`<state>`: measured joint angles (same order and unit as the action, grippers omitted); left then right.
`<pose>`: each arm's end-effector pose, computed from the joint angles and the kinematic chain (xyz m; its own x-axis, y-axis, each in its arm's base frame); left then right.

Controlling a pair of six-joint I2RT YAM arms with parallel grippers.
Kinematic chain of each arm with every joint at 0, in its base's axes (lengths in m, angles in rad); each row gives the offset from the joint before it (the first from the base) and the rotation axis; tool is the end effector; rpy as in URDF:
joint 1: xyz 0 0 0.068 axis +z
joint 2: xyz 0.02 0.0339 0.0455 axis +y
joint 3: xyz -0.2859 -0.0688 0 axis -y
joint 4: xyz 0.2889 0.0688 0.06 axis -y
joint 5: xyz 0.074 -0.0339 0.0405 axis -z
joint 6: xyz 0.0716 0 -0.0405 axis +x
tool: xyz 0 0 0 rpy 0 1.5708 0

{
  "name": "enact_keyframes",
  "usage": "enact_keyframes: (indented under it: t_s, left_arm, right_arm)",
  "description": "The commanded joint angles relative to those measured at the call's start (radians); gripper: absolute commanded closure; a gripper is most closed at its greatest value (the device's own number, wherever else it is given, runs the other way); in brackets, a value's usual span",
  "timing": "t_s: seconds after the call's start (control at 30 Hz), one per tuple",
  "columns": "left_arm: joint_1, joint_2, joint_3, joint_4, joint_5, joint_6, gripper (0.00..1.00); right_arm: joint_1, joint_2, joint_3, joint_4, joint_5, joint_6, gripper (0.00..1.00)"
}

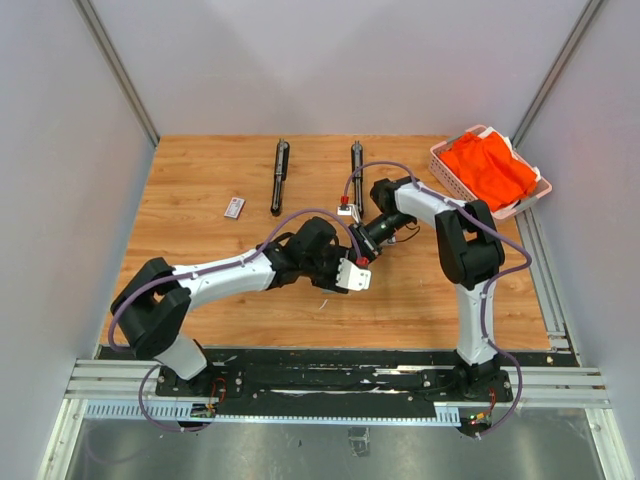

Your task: Unload the staples from the stapler

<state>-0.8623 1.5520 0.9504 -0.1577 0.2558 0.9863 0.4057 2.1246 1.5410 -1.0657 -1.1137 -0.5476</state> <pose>0.2405 -0.3084 0.1867 0.4651 0.6972 -0.5455 0.8448 -0.1655 0.5088 0.3755 0.2312 0.1423 -0.7250 -0.5615 -0.3988 -0.5704 0.1651 0.8046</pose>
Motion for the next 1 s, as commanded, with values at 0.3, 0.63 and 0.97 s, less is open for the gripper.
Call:
enact_keyframes:
  t_s: [0.3,0.63,0.97]
  left_arm:
    - [-0.052,0.056,0.029,-0.004,-0.062,0.036,0.59]
    - [-0.059,0.064,0.034,0.001,-0.074,0.019,0.77]
    - [-0.067,0.069,0.043,-0.010,-0.077,0.008,0.93]
  right_arm:
    - [0.019,0.023,0.034,-0.107,-0.072,-0.084,0.86]
    - [0.022,0.032,0.041,-0.131,-0.073,-0.104,0.86]
    - [0.027,0.039,0.046,-0.131,-0.067,-0.104,0.86]
